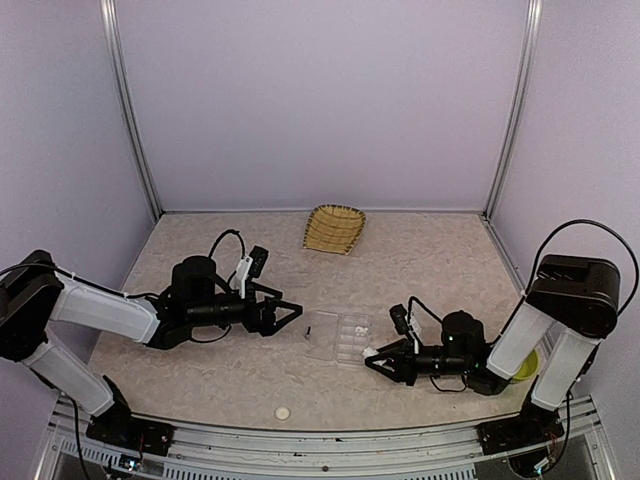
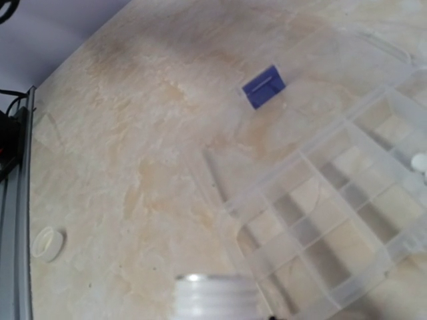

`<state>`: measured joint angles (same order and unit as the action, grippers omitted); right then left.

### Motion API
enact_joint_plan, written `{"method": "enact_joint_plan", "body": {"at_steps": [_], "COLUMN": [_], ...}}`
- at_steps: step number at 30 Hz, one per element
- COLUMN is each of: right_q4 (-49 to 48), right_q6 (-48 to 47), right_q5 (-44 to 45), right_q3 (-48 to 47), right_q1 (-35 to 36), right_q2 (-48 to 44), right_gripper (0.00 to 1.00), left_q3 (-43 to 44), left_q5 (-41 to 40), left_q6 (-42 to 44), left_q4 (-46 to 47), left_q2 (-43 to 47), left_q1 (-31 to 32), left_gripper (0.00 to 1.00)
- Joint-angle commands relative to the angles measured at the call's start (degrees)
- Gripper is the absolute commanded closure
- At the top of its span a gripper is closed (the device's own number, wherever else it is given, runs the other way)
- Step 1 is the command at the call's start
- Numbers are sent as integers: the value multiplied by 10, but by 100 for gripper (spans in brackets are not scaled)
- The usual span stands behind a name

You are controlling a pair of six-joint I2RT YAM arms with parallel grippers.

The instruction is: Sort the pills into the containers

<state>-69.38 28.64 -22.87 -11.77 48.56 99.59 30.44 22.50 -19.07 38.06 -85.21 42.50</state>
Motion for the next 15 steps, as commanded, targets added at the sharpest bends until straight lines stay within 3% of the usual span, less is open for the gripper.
{"method": "enact_joint_plan", "body": {"at_steps": [1,15], "right_q4": [-25,17], "right_q6": [6,4], "right_q5": [10,30], "right_q3": [-6,-16], "right_q1": [-7,-8], "right_q2": [11,12], "right_gripper": [87,87], "left_q3": [2,5], "left_q5": [4,7], "left_q6": [5,6], "left_q4": [6,4], "left_q2": [-6,-9], "left_q1": [-3,-3], "left_gripper": [1,1]}}
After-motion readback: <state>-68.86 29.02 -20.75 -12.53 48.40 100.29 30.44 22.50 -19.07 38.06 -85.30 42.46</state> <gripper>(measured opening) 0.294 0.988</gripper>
